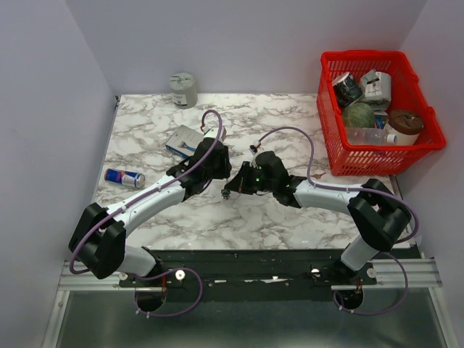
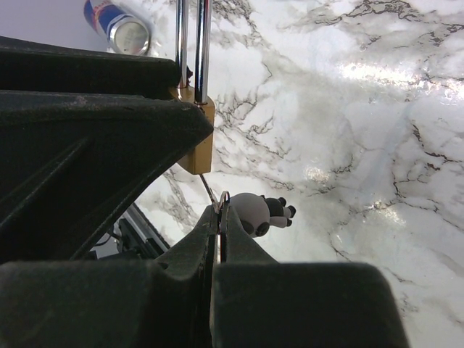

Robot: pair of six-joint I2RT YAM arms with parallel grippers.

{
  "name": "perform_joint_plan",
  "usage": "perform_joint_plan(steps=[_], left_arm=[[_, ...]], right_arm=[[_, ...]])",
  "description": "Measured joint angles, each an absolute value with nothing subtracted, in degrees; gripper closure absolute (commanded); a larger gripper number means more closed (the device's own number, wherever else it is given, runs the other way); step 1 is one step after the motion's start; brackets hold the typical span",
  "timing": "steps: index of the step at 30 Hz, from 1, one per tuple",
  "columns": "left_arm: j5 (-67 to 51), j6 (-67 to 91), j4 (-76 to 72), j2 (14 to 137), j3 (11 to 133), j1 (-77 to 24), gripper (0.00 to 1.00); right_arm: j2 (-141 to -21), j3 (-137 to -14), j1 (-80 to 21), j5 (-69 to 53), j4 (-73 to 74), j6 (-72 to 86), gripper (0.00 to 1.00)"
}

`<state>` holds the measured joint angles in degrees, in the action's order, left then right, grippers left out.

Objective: Unlock with the key

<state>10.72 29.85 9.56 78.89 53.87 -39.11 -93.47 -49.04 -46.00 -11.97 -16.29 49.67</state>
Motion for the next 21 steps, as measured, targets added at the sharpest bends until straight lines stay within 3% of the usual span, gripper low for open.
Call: perform_joint_plan(steps=[21], left_arm=[[10.7,29.8,9.6,78.9,53.9,-39.1,1.00]], right_arm=[[-92.2,-48.8,-45.6,-11.9,-16.6,48.9,0.99]])
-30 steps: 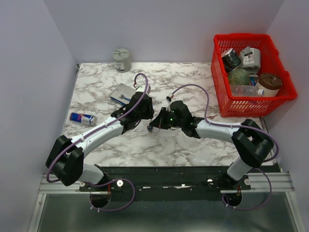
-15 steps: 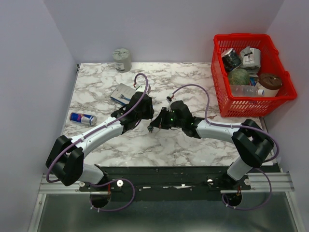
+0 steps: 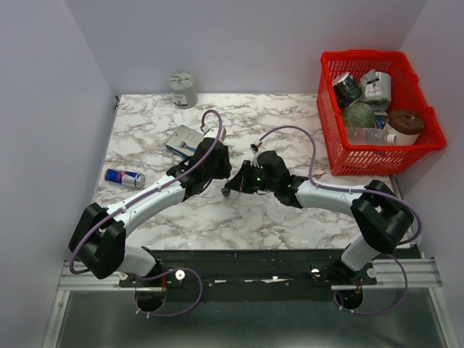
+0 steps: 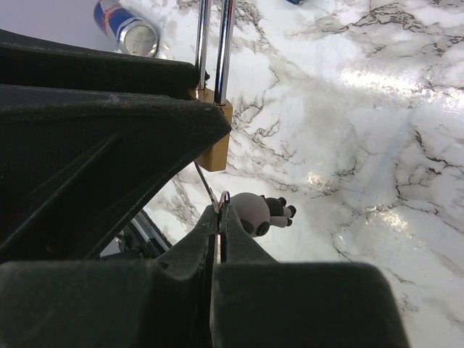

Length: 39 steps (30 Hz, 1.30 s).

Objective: Unlock with the key

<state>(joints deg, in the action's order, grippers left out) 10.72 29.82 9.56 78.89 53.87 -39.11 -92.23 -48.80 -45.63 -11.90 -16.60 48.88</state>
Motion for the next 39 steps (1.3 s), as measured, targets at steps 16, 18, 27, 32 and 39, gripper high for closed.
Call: perform_joint_plan(steps=[16,18,27,32,39], left_arm=[[10.7,29.8,9.5,78.9,53.9,-39.1,1.00],[10.7,29.8,9.5,78.9,53.9,-39.1,1.00],[10.7,29.8,9.5,78.9,53.9,-39.1,1.00],[10.7,29.8,9.5,78.9,53.9,-39.1,1.00],[10.7,29.8,9.5,78.9,53.9,-39.1,1.00]], right_arm=[[-92.9,-48.8,-44.8,-12.1,-16.6,49.3,0.99],[-93.3,-48.8,-44.6,-12.3,-16.6,49.5,0.99],[-93.4,-48.8,-44.2,-13.0,-16.7,49.5,0.99],[-93.4,-48.8,-44.1,-13.1,-16.9,49.5,0.99],[-93.4,-48.8,-44.1,-13.2,-17.0,49.5,0.99]])
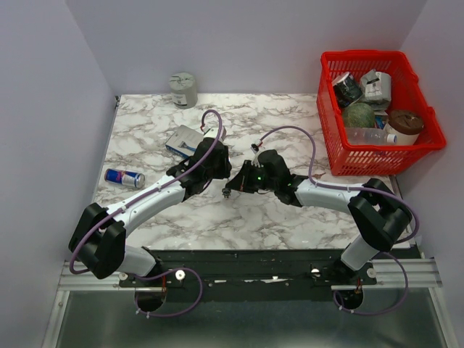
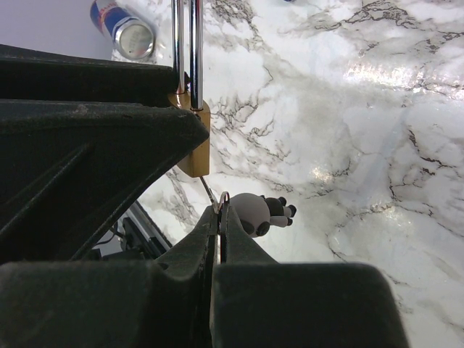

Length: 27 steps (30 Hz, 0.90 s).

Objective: Unlock with the key

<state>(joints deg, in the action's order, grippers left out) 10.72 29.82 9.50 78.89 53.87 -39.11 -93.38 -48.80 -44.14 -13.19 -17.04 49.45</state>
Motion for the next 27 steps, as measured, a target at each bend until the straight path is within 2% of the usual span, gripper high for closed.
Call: perform_joint_plan(steps=[27], left_arm=[[10.7,29.8,9.1,79.1,53.9,-39.1,1.00]], right_arm=[[-95.4,-49.7,-42.9,-16.1,-17.9,49.5,0.99]])
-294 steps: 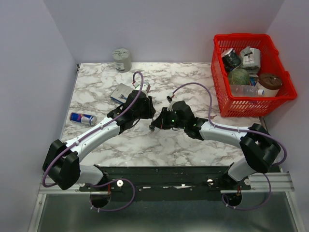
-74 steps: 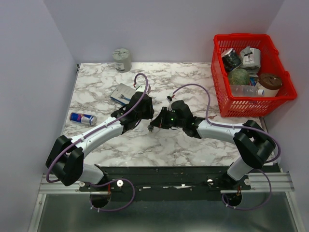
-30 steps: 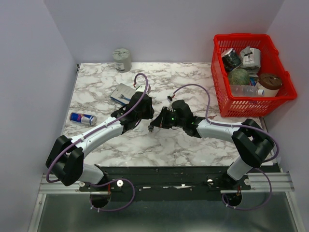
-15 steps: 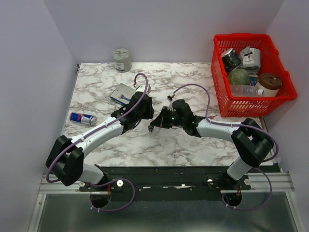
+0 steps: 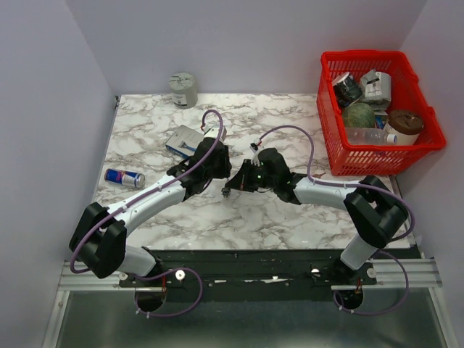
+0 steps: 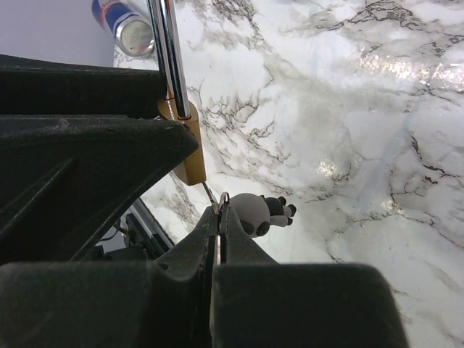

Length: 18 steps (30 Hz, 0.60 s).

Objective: Unlock with the key

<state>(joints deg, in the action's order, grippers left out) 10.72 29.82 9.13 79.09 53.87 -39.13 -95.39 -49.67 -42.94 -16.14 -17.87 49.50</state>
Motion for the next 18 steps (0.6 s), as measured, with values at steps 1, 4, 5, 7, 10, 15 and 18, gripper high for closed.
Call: perform_joint_plan(steps=[1,4,5,7,10,15,18], left_arm=[[10.7,29.8,9.1,79.2,53.9,-39.1,1.00],[10.7,29.8,8.7,79.3,53.9,-39.1,1.00],[10.7,29.8,8.7,79.4,53.9,-39.1,1.00],[10.7,29.8,8.6,79.4,53.9,-39.1,1.00],[10.7,29.8,8.4,79.5,53.9,-39.1,1.00],[10.7,29.8,8.3,79.6,53.9,-39.1,1.00],[10.7,29.8,7.8,79.6,53.9,-39.1,1.00]], right_arm=[[-95.4,-49.7,-42.9,-16.1,-17.8,49.5,0.99],[-95.4,-49.7,-42.7,-16.1,-17.8,49.5,0.99],[-95.4,-49.7,-42.7,-16.1,-17.8,49.5,0.99],[-95.4,-49.7,-42.7,-16.1,-17.9,49.5,0.99],[-95.3,-49.6,-42.6,-16.1,-17.9,49.5,0.99],[-94.6,-49.6,-42.6,-16.1,-17.9,49.5,0.99],[-94.0,-49.4,-42.4,-16.1,-17.9,49.5,0.99]])
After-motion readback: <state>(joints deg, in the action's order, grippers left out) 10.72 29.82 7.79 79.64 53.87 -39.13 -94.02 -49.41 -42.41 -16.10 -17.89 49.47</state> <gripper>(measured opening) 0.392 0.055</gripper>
